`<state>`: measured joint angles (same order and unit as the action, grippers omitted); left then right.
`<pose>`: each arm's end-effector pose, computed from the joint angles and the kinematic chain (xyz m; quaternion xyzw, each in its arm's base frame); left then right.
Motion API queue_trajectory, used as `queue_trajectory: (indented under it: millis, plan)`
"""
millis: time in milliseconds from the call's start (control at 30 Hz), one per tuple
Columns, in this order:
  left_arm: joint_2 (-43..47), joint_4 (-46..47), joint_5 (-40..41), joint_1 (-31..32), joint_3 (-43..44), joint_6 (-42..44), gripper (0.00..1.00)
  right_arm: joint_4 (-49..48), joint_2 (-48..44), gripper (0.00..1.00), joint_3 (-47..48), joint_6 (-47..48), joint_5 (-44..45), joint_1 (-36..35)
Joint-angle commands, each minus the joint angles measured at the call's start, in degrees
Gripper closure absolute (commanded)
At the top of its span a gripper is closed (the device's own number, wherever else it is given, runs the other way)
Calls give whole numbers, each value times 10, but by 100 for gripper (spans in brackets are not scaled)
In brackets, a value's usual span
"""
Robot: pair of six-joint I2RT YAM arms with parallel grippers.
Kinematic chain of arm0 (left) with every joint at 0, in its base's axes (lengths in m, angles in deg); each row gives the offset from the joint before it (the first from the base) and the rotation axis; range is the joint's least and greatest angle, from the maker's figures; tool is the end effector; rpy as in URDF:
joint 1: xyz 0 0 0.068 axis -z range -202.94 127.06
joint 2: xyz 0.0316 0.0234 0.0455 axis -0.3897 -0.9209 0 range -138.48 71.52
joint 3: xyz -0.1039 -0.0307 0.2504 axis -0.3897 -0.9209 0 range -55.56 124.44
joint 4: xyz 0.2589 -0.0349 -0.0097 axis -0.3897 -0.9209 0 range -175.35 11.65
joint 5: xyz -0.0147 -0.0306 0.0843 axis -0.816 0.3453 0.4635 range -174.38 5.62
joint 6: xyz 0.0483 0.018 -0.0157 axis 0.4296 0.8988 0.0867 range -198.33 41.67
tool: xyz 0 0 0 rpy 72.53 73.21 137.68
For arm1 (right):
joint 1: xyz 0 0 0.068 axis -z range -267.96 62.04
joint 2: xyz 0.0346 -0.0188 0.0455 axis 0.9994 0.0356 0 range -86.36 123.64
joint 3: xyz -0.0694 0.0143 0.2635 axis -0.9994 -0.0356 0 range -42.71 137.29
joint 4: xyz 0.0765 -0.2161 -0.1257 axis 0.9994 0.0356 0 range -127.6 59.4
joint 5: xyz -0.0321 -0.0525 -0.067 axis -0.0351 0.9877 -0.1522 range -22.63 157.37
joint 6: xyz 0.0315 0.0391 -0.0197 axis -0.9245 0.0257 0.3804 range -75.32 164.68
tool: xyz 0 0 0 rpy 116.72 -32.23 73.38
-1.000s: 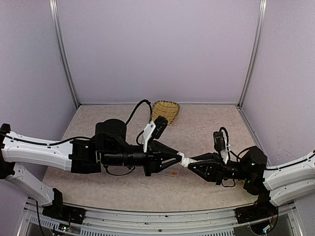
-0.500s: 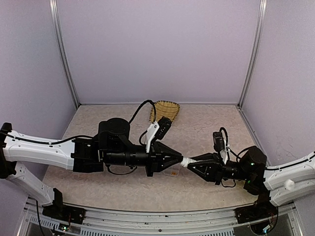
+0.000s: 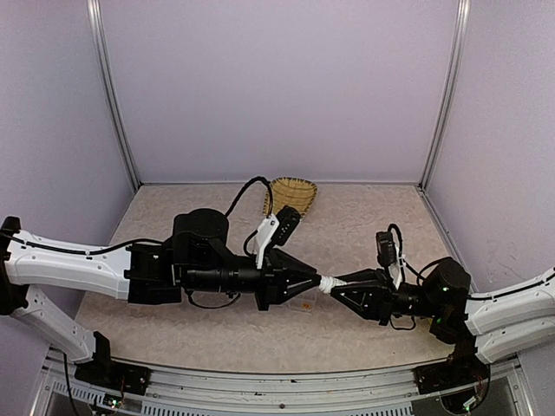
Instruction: Sort the pills into containers
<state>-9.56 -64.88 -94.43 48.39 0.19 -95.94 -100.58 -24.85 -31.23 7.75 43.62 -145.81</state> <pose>0.1006 -0.3172 0.3013 0.3986 0.6650 -0.4883 0.4004 0.0951 0.1780 0.2203 -0.2689 0.5702 0.6503 0.4239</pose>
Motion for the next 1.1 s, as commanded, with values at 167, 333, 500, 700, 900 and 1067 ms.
queue_trajectory:
  millis: [167,333,500,700,900,1067]
  plan:
    - [56,-15,57,4,-57,18,12,0,-3,80,4,5,-1,0]
    - [80,-12,106,-8,-111,7,1,12,-14,80,-2,13,5,0]
    - [95,-20,155,-31,-145,8,1,15,-16,80,4,22,-3,0]
    - [113,0,224,-49,-190,3,1,7,-22,80,-2,23,-7,0]
    - [150,24,286,-66,-229,17,1,22,-35,80,-1,29,-5,0]
    - [186,34,338,-84,-250,43,1,30,-43,80,-2,30,-1,0]
